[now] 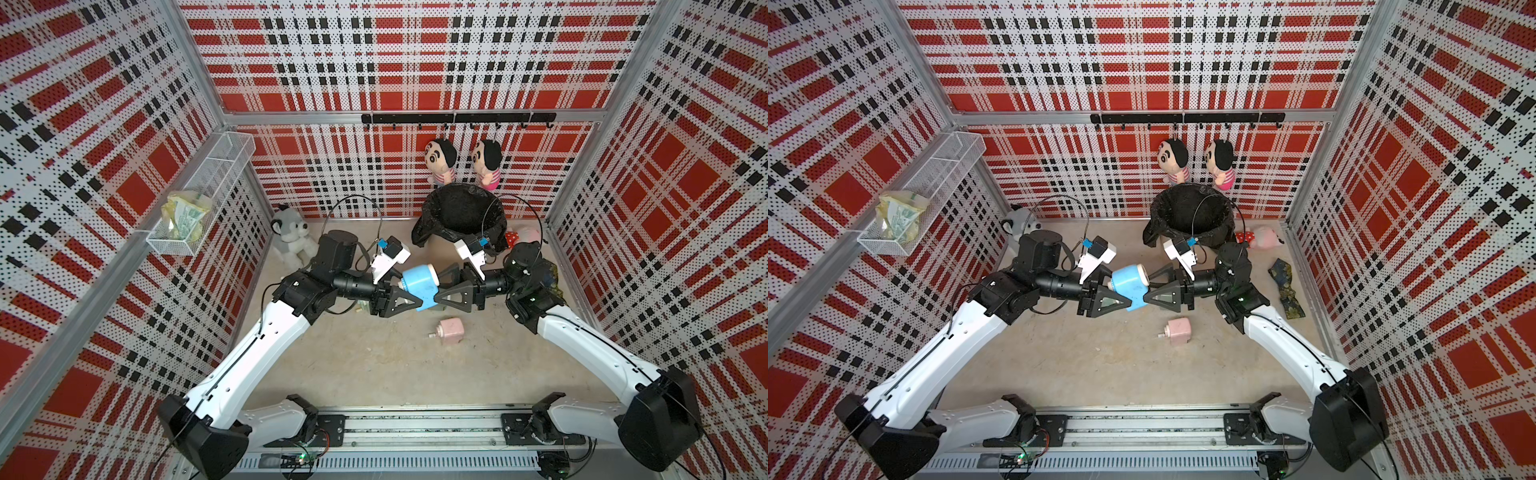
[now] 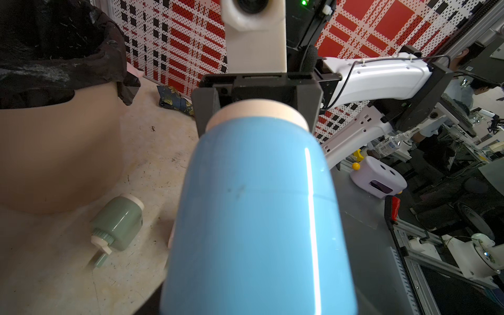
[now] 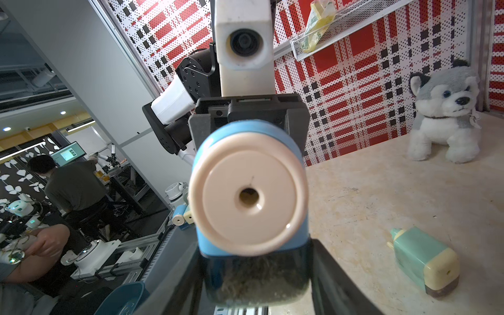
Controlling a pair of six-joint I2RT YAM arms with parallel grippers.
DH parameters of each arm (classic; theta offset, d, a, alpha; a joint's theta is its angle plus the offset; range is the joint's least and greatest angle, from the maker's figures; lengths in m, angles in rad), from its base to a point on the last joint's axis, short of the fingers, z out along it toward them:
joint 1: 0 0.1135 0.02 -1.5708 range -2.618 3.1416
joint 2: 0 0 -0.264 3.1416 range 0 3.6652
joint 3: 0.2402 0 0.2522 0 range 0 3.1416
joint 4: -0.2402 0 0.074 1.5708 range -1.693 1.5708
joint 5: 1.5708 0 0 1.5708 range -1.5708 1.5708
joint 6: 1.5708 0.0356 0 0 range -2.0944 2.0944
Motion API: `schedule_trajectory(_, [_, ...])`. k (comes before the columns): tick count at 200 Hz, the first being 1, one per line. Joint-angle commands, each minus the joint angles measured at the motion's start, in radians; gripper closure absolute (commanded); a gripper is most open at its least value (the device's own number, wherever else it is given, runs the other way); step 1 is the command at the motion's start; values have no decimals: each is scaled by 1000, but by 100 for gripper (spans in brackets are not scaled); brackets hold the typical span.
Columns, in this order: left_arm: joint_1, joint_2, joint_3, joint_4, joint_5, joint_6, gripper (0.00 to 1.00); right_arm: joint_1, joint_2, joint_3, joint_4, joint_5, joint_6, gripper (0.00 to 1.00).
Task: Take out the pencil sharpener tray and clean the shavings
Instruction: Open the container of the pencil sharpener.
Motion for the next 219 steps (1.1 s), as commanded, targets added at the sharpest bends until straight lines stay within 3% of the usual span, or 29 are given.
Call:
schedule_trajectory(1, [7,-9,-5,43,-21,11,46,26,-5,1,2,-41,-12,46])
schedule_trajectory(116, [11,-22,-10,42,-26,10,47,-14,-34,5,-63,-26,-66,50])
schedule_trajectory(219, [12,-26,-10,43,-31,11,47,-88,-39,-51,136,-51,95,50])
